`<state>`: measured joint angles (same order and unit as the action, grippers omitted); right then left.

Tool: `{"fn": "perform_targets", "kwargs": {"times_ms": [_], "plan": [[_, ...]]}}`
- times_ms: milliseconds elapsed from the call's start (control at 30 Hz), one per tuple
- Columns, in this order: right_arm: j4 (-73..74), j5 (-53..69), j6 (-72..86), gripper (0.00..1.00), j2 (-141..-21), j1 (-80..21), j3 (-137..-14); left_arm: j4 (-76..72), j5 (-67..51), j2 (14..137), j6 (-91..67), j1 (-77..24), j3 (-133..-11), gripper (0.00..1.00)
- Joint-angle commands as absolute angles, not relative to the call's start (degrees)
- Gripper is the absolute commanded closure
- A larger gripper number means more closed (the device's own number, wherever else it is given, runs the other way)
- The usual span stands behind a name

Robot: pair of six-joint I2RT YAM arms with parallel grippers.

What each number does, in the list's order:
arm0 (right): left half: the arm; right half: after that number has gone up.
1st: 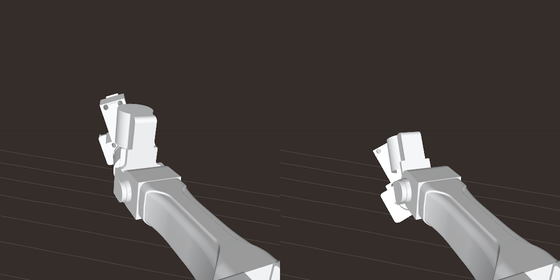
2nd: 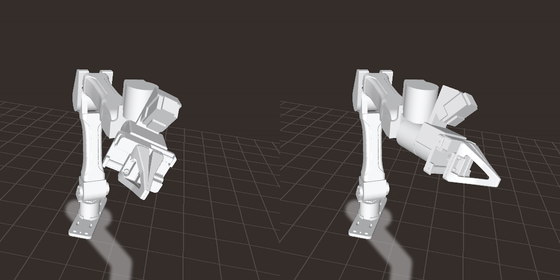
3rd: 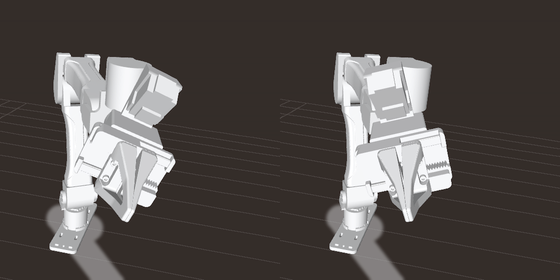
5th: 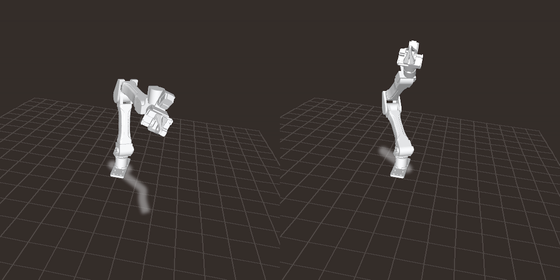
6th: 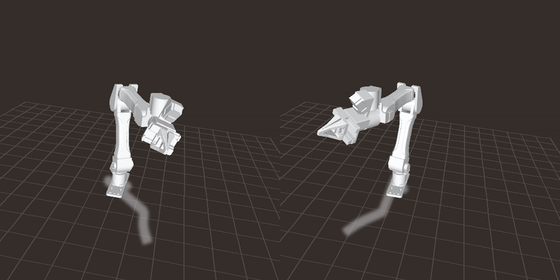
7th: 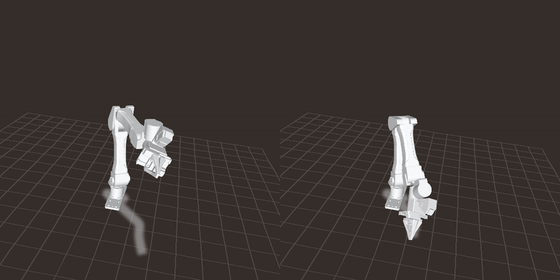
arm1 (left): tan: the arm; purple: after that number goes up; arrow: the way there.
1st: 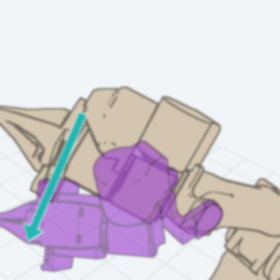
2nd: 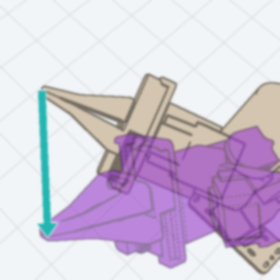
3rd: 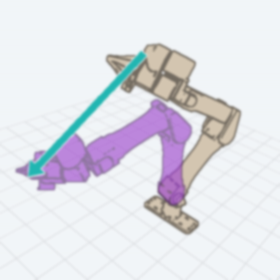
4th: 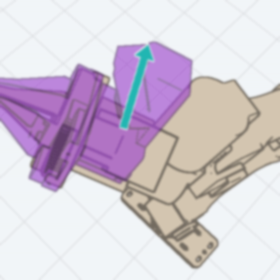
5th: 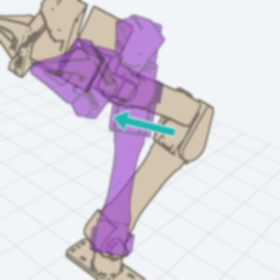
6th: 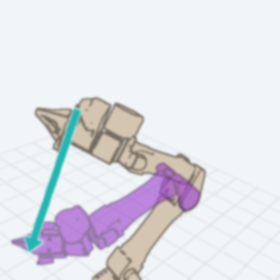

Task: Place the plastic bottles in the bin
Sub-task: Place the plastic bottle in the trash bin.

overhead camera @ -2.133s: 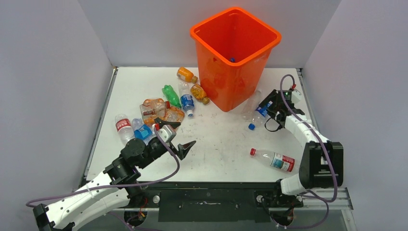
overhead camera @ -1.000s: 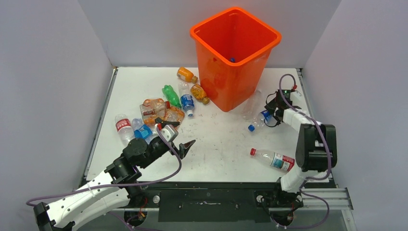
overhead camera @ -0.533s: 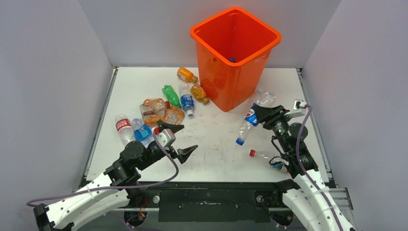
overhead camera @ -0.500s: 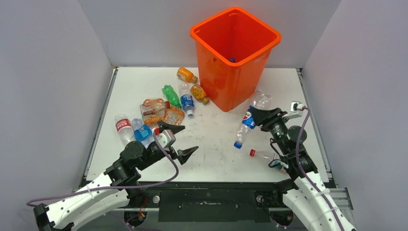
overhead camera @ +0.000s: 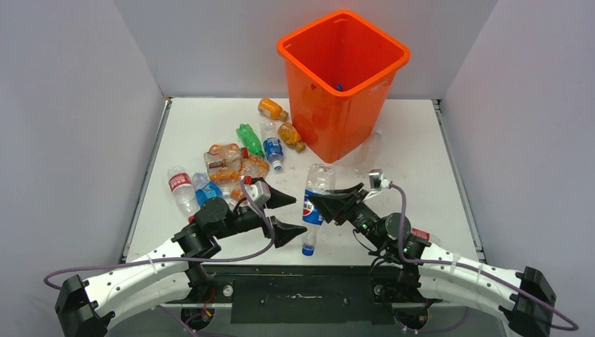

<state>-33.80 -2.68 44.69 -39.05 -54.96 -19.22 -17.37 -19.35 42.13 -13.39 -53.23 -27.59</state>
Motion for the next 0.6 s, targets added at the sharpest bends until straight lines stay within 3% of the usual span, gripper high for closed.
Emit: {"fn": "perform_targets", "kwargs": {"times_ms": [0, 500, 567], "plan": [[-47.76, -13.43, 35.82, 0.65, -44.13, -61.91, -23.55, -26.41, -20.73, 43.93, -23.16, -53.78, -28.21, 0.04], [-62.69, -17.08, 38.13, 0.66, -48.04, -63.27, -20.56, -31.83, -23.03, 49.63, -29.35, -58.53, -27.23, 0.01], [-63.41, -17.09, 38.27, 0.66, -48.41, -63.81, -20.16, -30.62, -22.9, 51.47, -28.28, -59.88, -28.48, 0.08]]}}
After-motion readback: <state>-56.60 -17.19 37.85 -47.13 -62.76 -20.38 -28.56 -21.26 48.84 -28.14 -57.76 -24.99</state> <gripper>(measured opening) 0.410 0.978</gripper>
